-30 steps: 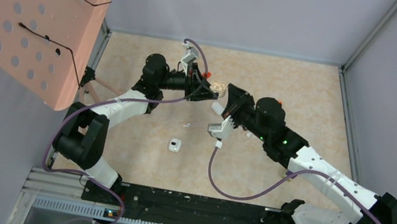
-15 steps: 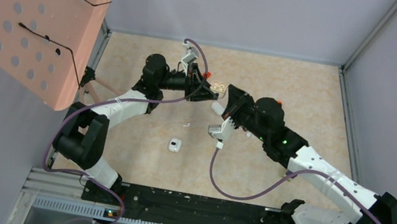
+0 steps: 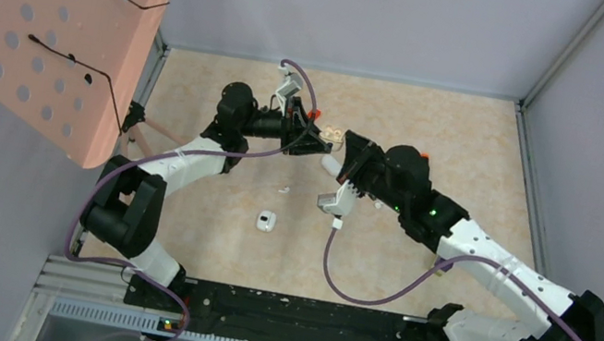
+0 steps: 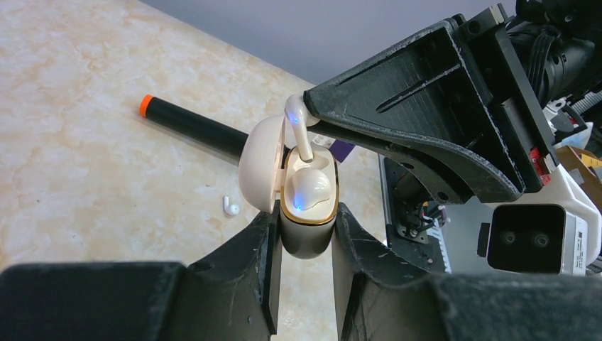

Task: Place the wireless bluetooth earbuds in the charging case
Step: Place the earbud in the charging case.

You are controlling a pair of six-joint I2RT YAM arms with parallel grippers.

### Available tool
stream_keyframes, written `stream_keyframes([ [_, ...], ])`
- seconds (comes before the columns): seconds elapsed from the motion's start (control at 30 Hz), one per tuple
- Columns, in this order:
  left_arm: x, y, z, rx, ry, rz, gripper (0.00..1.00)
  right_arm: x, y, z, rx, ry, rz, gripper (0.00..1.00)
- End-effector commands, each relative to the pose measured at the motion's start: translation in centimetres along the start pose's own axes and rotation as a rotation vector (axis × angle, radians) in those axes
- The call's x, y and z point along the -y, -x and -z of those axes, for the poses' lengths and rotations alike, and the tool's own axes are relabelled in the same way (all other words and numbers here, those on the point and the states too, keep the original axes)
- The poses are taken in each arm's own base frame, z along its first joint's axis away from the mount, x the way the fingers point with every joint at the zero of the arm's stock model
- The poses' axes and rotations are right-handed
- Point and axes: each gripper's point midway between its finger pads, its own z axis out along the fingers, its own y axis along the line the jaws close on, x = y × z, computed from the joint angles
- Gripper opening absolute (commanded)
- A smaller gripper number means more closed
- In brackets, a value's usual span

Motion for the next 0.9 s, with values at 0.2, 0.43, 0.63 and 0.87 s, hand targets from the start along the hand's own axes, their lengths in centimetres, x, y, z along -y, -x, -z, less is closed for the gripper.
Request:
stream_keyframes([
  [0.2, 0.1, 2.0, -0.4, 0.052, 0.006, -0.075, 0.00, 0.3, 3.0, 0.4, 0.177, 0.041, 0.123, 0.00],
  [0.43, -0.4, 1.8, -0.7, 0.053, 0.013, -0.064, 0.00, 0.0, 4.3, 0.1, 0.250, 0.058, 0.176, 0.03],
  [0.63, -0.1, 1.5, -0.9, 0.048, 0.002, -0.085, 0.00, 0.4, 4.3, -0.7, 0.253, 0.049, 0.175, 0.04],
  [0.87, -0.6, 0.7, -0.7, 0.063, 0.005, -0.136, 0.00, 1.6, 3.9, 0.2, 0.252, 0.027, 0.127, 0.32],
])
